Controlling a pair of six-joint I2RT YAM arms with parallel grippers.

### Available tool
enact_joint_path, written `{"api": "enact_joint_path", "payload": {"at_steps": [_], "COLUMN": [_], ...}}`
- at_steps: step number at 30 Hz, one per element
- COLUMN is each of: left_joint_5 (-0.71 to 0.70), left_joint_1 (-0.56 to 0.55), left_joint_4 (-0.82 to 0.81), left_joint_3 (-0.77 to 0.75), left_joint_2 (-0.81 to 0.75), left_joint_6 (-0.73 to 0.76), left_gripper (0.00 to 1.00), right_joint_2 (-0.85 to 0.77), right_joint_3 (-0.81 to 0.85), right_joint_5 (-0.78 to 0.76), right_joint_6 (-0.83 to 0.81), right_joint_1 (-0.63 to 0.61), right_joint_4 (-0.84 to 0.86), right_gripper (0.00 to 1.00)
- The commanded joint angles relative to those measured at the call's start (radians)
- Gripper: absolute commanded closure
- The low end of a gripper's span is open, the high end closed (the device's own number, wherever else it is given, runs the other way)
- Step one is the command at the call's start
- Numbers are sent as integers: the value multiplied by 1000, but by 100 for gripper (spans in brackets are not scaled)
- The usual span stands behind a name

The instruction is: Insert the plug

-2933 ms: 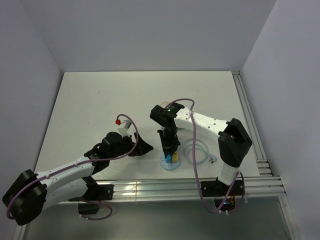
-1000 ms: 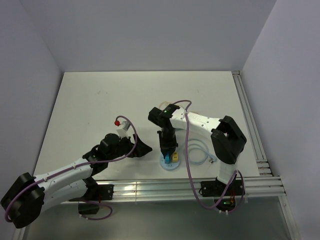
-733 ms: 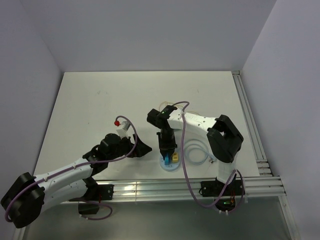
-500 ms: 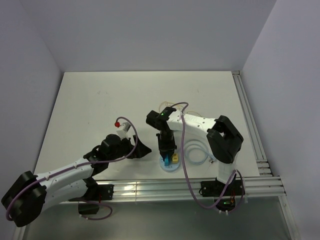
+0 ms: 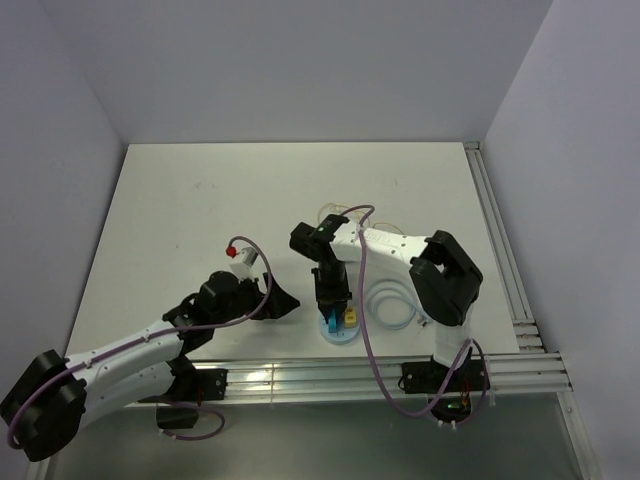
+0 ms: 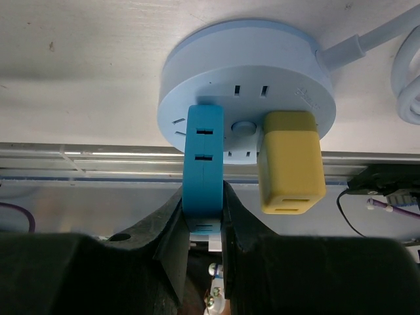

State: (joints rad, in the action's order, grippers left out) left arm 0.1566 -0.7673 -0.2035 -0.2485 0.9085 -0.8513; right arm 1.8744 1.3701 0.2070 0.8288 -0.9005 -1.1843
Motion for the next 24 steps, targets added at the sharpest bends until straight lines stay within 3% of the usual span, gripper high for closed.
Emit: {"api": "enact_joint_path", "payload": {"at_steps": [1, 6, 10, 11, 15, 24], "left_joint_5": [-35, -43, -43, -43, -57, -78], "left_joint_1": [-1, -3, -3, -1, -1, -1], "left_joint_4": [19, 39, 50, 55, 78, 145], "left_joint_3": [5, 5, 0, 0, 2, -3], "left_joint_2": [-55, -91, -95, -97, -132, -230], "left_joint_6": [14, 12, 12, 9, 3, -9], "left_gripper": [13, 12, 12, 12, 12, 12], "right_joint_2": [97, 74, 65, 63, 49, -18], "right_joint_3": [-71, -62, -13, -3, 29, 90], "right_joint_5": [-129, -127, -152, -155, -170, -195], "right_joint_6": [3, -5, -26, -30, -37, -27], "right_joint_1": [-23, -21, -20, -20, -20, -18], "right_joint_4": [104, 117, 106, 104, 85, 40], "right_gripper": [100, 97, 78, 69, 53, 47]}}
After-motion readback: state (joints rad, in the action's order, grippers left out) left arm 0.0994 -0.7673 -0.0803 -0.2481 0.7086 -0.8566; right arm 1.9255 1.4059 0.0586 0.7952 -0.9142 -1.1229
